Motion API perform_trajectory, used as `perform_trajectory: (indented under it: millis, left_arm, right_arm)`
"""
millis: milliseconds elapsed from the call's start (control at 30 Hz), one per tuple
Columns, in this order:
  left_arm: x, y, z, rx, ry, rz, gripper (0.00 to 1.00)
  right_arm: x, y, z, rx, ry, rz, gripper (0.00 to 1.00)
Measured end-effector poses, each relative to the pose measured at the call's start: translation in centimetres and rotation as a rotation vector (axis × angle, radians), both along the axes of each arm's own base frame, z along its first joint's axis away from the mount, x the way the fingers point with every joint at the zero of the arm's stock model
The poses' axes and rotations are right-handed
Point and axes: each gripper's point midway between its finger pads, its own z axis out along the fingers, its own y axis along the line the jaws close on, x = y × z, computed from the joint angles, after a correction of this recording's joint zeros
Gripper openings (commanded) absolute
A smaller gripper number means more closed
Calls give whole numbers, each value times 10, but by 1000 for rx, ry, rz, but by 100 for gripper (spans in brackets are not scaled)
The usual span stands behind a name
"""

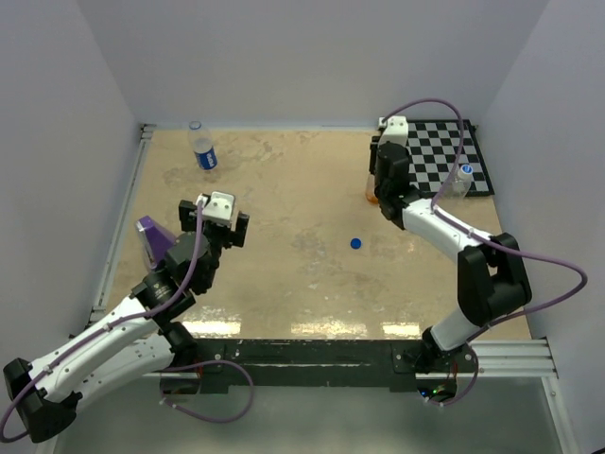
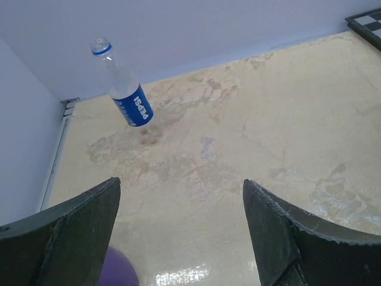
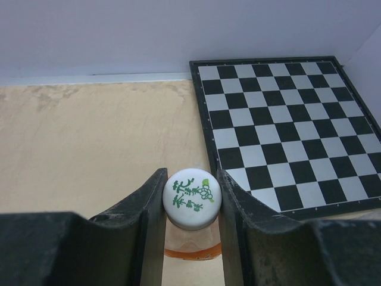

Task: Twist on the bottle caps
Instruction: Place the plastic bottle at the center of the board.

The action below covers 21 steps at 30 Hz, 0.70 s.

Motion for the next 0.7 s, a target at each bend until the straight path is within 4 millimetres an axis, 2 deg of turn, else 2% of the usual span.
perform_trajectory:
  millis: [167, 300, 433, 567, 700]
  left_arm:
    - [2, 3, -1, 3, 4, 11, 87]
    - [3, 3, -2, 4, 5, 13, 87]
    - [3, 3, -2, 4, 6, 10, 87]
    - [3, 1, -3, 7, 9, 5, 86]
    - [3, 1, -3, 8, 10, 3, 86]
  right_arm:
    - [-7, -2, 6, 7, 11, 13, 0]
    - [-25, -11, 17, 27, -6, 5, 0]
    - [-36, -32, 19, 49, -14, -38, 0]
    - [-37, -61, 9, 49, 7, -117, 0]
    - [-36, -78, 3, 60, 17, -164, 0]
